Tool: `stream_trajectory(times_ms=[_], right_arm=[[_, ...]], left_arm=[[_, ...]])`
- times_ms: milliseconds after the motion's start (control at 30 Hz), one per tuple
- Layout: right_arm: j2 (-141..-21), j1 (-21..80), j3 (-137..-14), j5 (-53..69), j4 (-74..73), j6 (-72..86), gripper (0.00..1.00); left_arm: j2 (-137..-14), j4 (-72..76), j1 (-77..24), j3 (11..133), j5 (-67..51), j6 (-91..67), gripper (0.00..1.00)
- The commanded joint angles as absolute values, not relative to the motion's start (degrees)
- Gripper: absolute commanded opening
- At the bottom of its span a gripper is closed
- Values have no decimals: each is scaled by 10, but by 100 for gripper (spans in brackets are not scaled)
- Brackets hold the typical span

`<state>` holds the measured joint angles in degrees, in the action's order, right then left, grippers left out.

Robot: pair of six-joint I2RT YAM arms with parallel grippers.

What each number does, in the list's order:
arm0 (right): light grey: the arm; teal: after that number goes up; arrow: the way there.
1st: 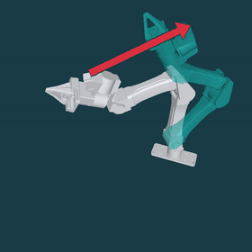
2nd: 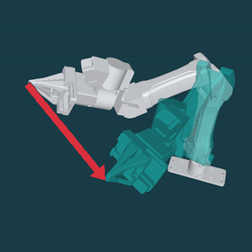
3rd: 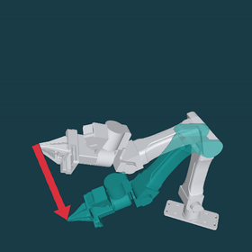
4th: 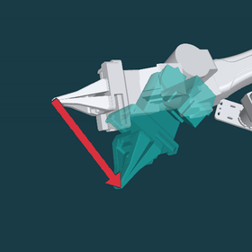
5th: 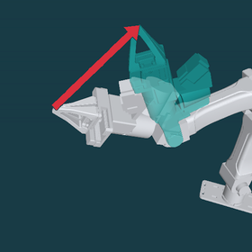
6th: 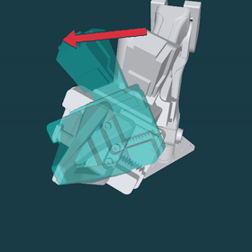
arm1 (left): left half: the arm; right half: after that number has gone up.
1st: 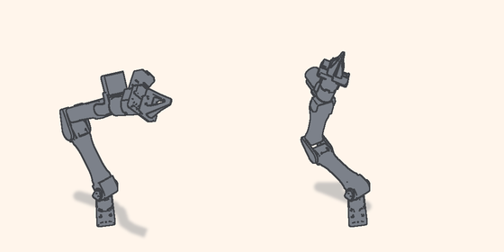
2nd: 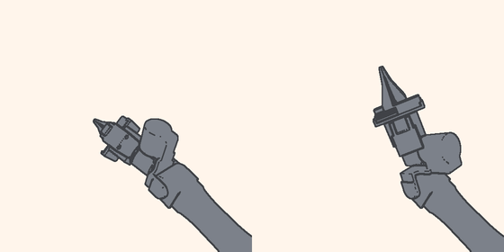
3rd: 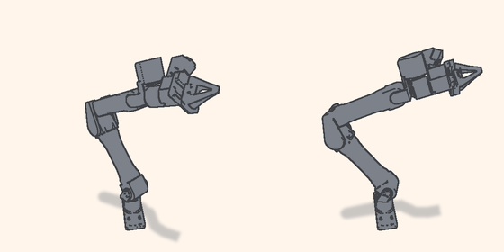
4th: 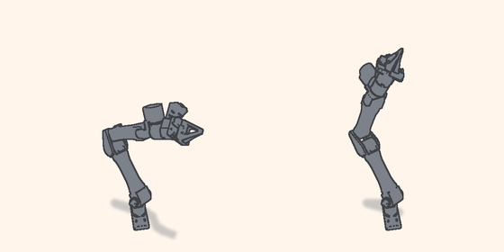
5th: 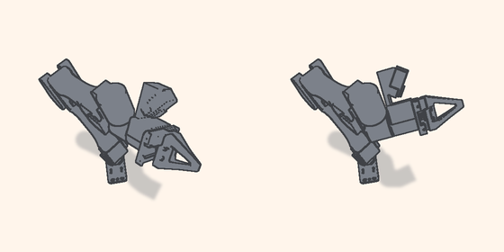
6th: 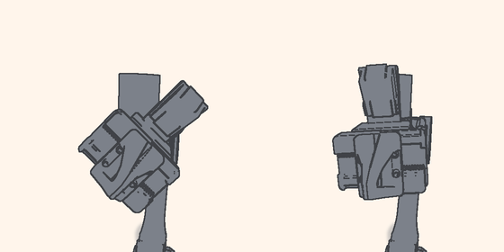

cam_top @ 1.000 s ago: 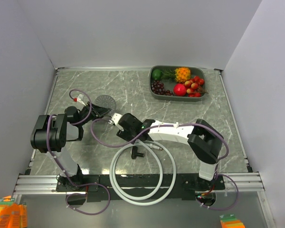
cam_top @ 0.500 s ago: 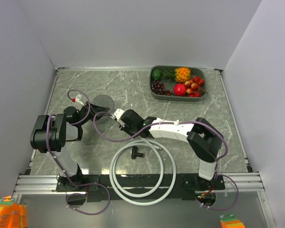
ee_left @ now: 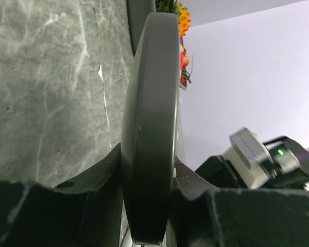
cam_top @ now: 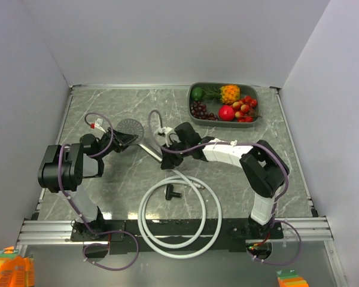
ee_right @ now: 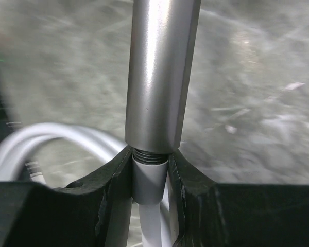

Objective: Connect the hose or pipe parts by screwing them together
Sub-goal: Install the bathroom fixture on the pipeline.

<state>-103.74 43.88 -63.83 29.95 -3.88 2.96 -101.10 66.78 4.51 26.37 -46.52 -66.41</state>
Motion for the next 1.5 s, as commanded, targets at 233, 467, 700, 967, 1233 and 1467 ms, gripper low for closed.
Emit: stream_trajectory(times_ms=[233,467,700,967,1233,1467], right_arm=[[-1145,371,-602,675,514,436,16],[-1136,352,-615,649,376,342,52],[-1015,373,-720,337,-103,20,77],[-936,497,-743,-45,-224,-93,81],[-995,614,-746,-167,-259,-96,78],[-1043,634,-756,-171,-249,-84,66]], left_arm=[[-1005,731,33,268,-515,-667,1],[-1010,737,33,268,-515,-671,1],[-1008,744,33,270,-514,-680,1],[-1006,737,34,271,-517,-679,1],[-1009,736,35,272,-514,-679,1],[-1010,740,36,271,-516,-681,1]])
